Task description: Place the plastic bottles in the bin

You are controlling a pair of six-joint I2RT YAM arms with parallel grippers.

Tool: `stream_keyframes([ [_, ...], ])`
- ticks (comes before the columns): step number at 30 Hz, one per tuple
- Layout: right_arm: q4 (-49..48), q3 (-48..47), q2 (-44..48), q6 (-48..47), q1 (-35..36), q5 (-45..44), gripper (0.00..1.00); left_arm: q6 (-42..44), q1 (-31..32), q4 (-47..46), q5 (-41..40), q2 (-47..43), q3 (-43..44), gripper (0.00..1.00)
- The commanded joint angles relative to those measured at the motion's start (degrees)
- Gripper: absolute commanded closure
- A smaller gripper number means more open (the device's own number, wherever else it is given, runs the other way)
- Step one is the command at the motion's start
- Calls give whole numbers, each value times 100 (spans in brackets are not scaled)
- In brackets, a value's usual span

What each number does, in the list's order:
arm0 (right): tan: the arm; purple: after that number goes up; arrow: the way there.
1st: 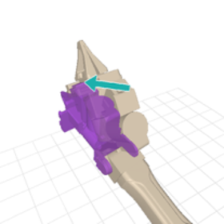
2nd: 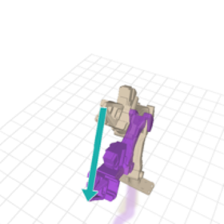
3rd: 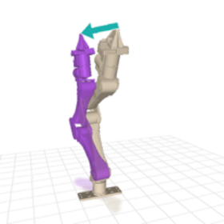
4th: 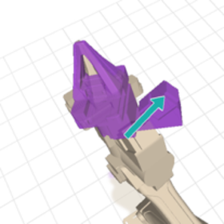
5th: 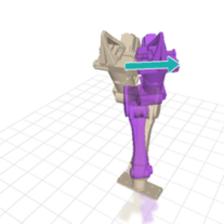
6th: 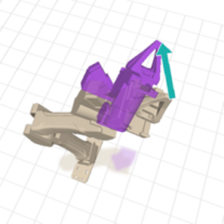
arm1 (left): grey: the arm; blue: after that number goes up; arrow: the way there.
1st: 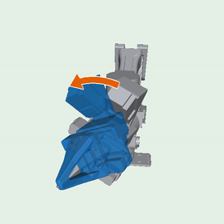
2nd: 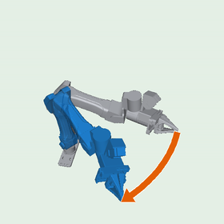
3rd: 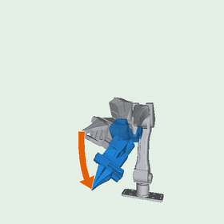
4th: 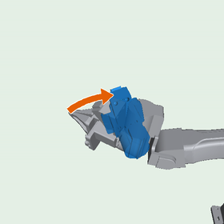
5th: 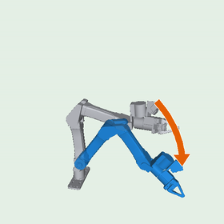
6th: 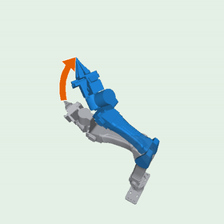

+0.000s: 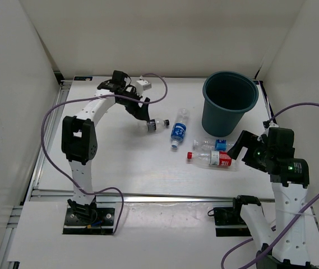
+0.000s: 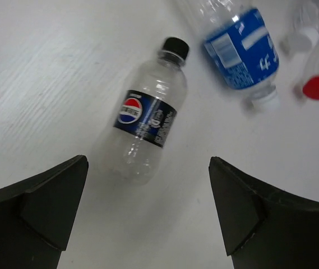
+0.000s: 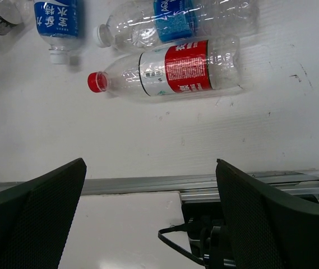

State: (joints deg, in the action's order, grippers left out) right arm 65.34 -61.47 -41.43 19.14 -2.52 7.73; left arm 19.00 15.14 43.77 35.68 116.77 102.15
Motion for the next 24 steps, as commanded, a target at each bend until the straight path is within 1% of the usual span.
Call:
stream_keyframes([
  [1,-144,56,170,-138,24,28,0,2154,209,763,1098,300,409,0],
  [2,-92,56,231,-138,24,27,0,2108,279,765,1038,407,568,0],
  [4,-92,56,232,-138,24,89,0,1932,384,712,661,705,1016,0],
  [6,-21,56,285,-138,24,89,0,1932,464,659,397,829,1280,0],
  [8,31,4,285,-138,24,89,0,1992,613,659,221,952,1342,0],
  [13,31,-101,285,-191,24,89,0,2046,841,607,-140,1163,1132,0],
  [16,92,-207,224,-244,24,19,0,1905,903,554,-360,1313,1001,0],
  [21,146,-426,170,-357,24,-193,0,1511,956,431,-290,1506,868,0],
  [23,146,-427,170,-358,24,-245,0,1274,956,282,-290,1568,728,8],
  [24,146,-488,118,-358,24,-245,0,1272,956,229,-290,1690,788,21],
])
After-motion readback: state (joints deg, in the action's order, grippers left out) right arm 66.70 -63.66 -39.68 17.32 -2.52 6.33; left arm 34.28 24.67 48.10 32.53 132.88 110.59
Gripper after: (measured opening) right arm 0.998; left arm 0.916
